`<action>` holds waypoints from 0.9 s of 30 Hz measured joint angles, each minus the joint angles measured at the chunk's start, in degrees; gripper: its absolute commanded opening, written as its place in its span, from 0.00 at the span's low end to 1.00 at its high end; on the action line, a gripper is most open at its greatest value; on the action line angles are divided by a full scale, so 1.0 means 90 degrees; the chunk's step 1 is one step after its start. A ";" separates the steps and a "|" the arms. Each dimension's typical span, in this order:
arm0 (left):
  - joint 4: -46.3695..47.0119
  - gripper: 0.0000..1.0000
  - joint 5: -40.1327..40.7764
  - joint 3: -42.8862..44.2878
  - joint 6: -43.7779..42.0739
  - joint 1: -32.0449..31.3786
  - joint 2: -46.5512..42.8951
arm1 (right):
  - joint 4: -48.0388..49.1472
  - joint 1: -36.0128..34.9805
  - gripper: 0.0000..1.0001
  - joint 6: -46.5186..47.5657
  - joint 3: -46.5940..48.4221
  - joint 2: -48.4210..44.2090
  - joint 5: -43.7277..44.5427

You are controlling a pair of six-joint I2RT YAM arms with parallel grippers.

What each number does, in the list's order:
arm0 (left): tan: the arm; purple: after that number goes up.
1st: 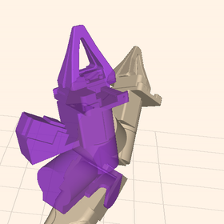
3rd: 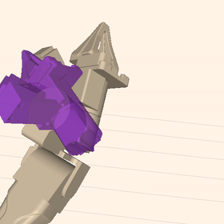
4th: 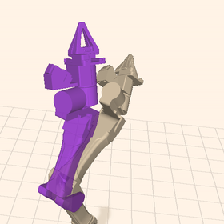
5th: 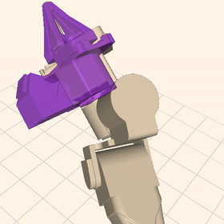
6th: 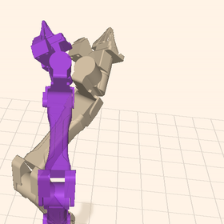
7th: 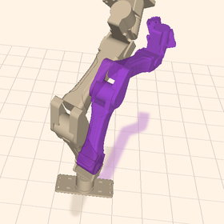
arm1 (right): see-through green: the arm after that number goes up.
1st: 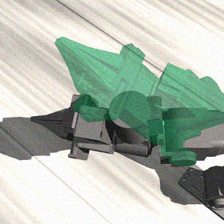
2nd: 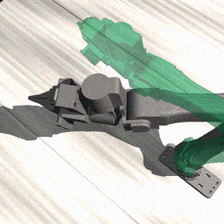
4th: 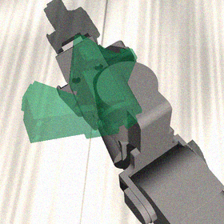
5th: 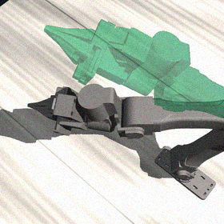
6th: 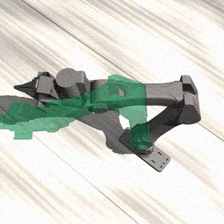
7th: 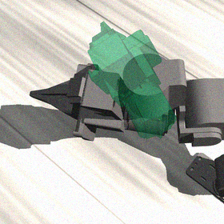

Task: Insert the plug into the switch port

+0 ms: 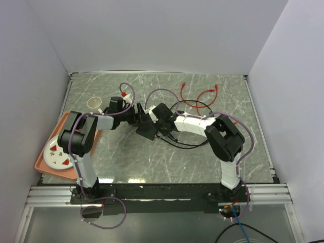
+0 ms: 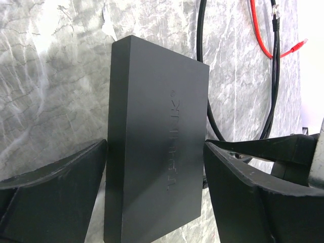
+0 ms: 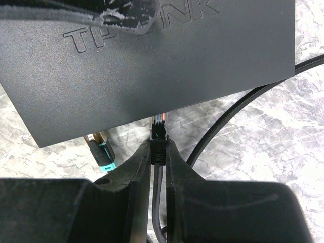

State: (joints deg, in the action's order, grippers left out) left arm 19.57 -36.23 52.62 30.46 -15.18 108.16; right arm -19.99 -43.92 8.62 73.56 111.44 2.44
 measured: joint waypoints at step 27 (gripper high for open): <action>0.0442 0.68 -0.0148 -0.0095 -0.0007 0.0066 0.0204 | 0.0024 -0.0352 0.00 0.0066 -0.0138 -0.0362 0.0330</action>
State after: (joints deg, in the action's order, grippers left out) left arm 23.55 -37.56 51.77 30.39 -14.59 110.00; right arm -19.77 -47.09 9.21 72.31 108.18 5.41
